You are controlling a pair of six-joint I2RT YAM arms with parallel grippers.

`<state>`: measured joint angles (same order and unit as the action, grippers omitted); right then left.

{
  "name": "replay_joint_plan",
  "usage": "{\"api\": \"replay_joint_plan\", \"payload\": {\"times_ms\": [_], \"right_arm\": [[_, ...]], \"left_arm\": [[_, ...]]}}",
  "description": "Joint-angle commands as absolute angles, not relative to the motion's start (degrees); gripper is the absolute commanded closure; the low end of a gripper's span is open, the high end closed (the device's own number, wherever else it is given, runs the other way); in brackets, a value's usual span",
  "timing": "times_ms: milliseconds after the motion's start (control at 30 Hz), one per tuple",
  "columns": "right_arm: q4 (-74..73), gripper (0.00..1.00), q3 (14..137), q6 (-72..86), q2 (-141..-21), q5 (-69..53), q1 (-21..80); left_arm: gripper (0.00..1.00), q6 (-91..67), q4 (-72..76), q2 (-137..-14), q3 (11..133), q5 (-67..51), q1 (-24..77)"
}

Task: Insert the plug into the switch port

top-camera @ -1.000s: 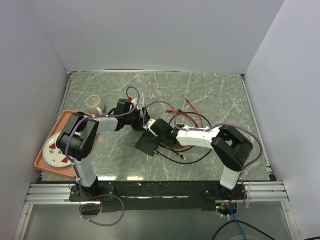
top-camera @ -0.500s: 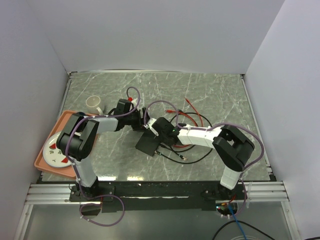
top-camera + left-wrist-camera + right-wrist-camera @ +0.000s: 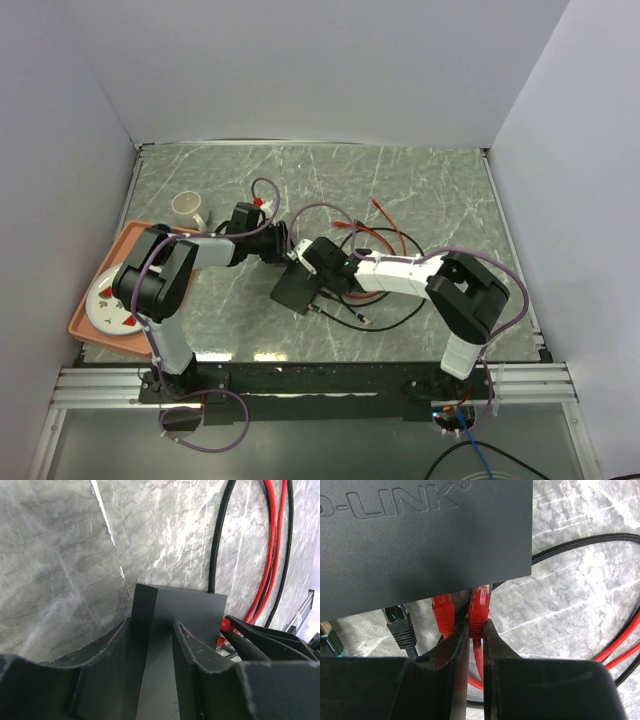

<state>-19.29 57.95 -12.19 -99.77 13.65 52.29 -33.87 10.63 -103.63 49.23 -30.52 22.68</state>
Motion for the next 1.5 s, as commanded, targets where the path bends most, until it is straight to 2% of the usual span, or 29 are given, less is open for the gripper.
{"api": "replay_joint_plan", "payload": {"times_ms": [0,267,933,1467], "right_arm": [[-2.4,1.00,56.7,-9.7,-94.8,11.3,54.0],[11.2,1.00,48.3,-11.7,-89.5,5.0,54.2],[18.5,1.00,47.3,-11.7,-89.6,3.6,54.4],[22.4,1.00,47.5,-13.4,-90.2,3.2,54.3]], "left_arm": [[0.58,-37.0,9.6,-104.1,44.7,-40.3,26.6],[0.60,-36.0,14.0,-104.2,43.2,-44.0,26.6],[0.67,-36.1,16.0,-101.3,42.3,-46.1,33.3],[0.67,-37.2,21.1,-97.9,40.9,-51.9,40.4]]}}
